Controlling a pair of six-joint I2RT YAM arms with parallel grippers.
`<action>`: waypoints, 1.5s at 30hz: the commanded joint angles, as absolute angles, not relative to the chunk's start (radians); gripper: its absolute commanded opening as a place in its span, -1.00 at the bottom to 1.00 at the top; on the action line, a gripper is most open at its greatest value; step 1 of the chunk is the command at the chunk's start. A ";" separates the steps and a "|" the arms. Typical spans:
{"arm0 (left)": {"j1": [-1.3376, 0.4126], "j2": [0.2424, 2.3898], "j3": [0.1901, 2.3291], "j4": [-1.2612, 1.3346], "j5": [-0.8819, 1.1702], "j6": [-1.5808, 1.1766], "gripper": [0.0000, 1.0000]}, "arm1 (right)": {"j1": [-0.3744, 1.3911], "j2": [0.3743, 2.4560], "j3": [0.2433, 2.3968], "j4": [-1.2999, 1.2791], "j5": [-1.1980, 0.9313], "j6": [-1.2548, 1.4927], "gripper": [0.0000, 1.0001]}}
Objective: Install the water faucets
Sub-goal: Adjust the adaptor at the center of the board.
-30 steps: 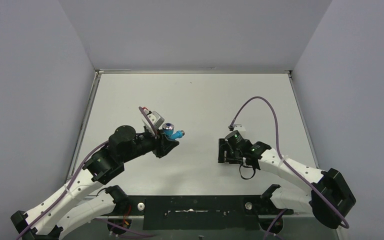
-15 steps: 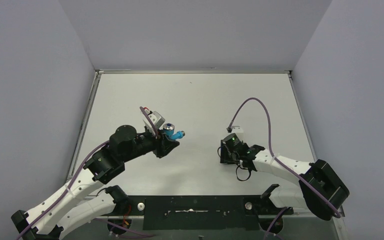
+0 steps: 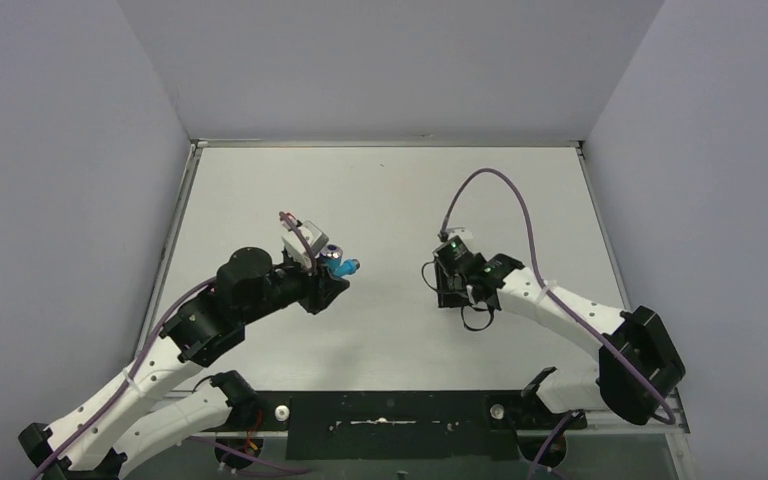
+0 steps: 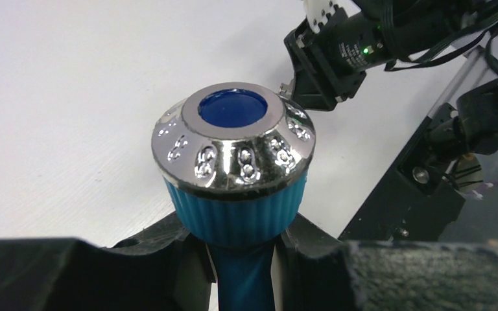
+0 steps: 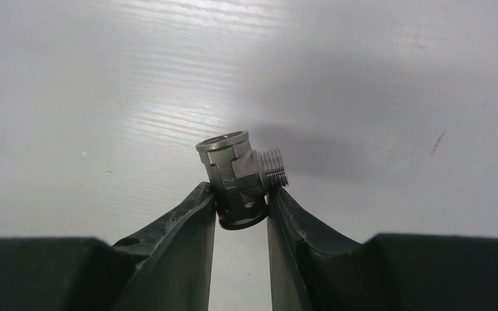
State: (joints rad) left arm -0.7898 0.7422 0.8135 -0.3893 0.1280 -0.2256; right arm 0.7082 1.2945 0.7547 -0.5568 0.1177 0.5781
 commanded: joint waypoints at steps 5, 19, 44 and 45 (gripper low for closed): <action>-0.784 0.685 0.990 -0.496 -0.037 -0.127 -1.00 | 0.743 1.464 1.129 -1.105 0.008 0.471 -1.00; -0.783 0.686 1.008 -0.513 -0.026 -0.112 -1.00 | 0.847 1.709 1.304 -1.409 0.027 0.480 -1.00; -0.784 0.683 1.020 -0.514 -0.040 -0.118 -1.00 | 0.859 1.876 1.312 -1.083 -0.003 0.274 -0.52; -0.784 0.680 1.022 -0.516 -0.045 -0.117 -1.00 | 0.864 1.860 1.293 -1.030 0.023 0.280 -0.52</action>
State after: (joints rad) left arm -0.7891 0.7082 0.9630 -0.5529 -0.0231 -0.1196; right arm 0.8501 1.9289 1.3220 -1.2427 -0.0078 0.2905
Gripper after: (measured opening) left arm 0.271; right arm 0.298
